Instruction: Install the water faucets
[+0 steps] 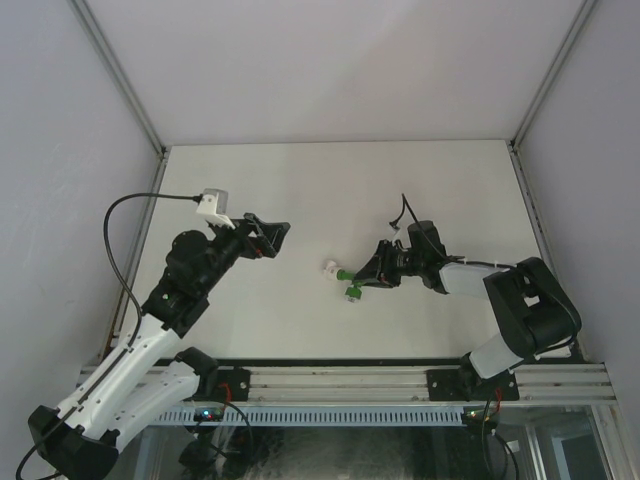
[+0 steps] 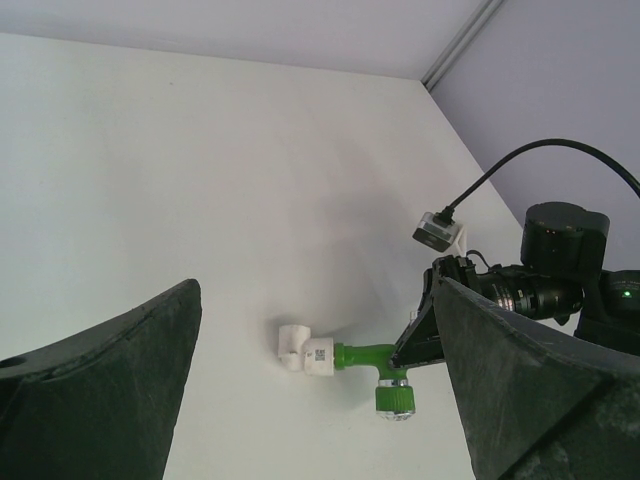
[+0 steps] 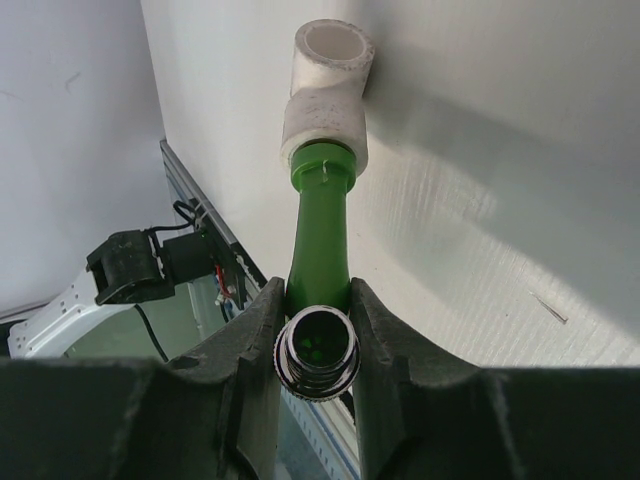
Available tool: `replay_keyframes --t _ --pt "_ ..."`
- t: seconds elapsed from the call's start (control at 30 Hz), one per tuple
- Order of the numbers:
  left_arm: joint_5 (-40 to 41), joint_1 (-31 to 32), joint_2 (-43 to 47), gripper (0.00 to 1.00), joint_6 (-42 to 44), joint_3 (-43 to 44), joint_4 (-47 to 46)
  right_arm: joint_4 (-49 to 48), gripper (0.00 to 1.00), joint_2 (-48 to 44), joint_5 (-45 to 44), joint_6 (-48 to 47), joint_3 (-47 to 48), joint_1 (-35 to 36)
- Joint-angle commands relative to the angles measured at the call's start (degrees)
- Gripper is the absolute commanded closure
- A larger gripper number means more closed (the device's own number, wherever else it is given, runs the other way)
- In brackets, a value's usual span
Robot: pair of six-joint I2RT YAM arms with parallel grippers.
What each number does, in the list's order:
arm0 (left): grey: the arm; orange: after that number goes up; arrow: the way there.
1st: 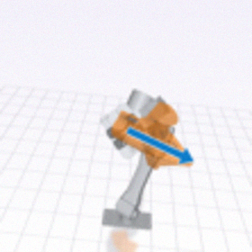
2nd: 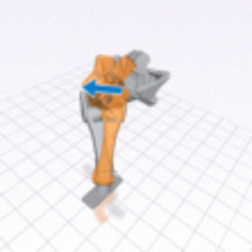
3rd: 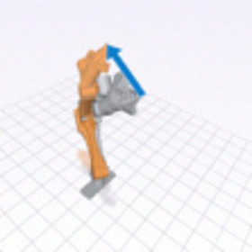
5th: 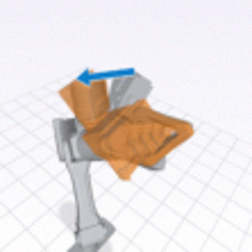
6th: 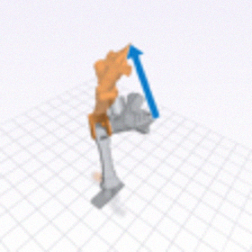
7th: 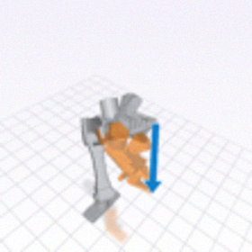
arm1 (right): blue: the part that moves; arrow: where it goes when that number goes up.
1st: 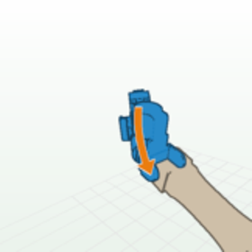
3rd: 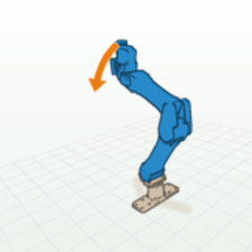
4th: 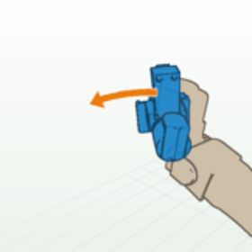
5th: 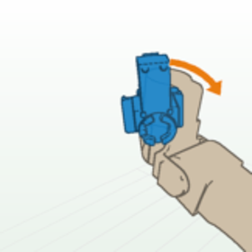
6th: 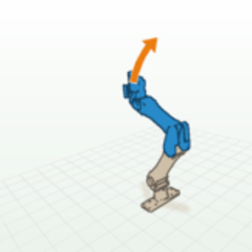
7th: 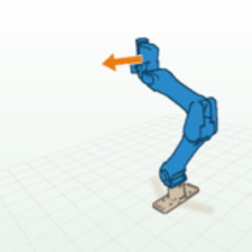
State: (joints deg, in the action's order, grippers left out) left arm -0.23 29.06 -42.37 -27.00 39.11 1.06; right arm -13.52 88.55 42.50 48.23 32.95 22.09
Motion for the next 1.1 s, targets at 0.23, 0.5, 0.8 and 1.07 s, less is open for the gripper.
replay_keyframes --t 0.23,0.5,0.8,1.07 --pt "2.42 -0.91 0.52 0.0 -0.31 -0.32 -0.41 5.28 0.44 -5.94 -7.39 -2.36 0.01 -2.29" --pt "9.12 -3.41 0.31 0.0 0.7 2.89 5.66 17.63 0.34 -20.67 -20.23 -7.07 0.2 -7.07" --pt "18.78 -8.39 5.52 0.0 0.66 2.37 11.94 24.77 0.27 -39.73 -40.24 -13.57 3.62 -9.52" --pt "25.31 -11.78 8.16 0.0 2.98 3.72 14.71 26.97 0.2 -49.02 -44.55 -26.92 11.68 -9.61"
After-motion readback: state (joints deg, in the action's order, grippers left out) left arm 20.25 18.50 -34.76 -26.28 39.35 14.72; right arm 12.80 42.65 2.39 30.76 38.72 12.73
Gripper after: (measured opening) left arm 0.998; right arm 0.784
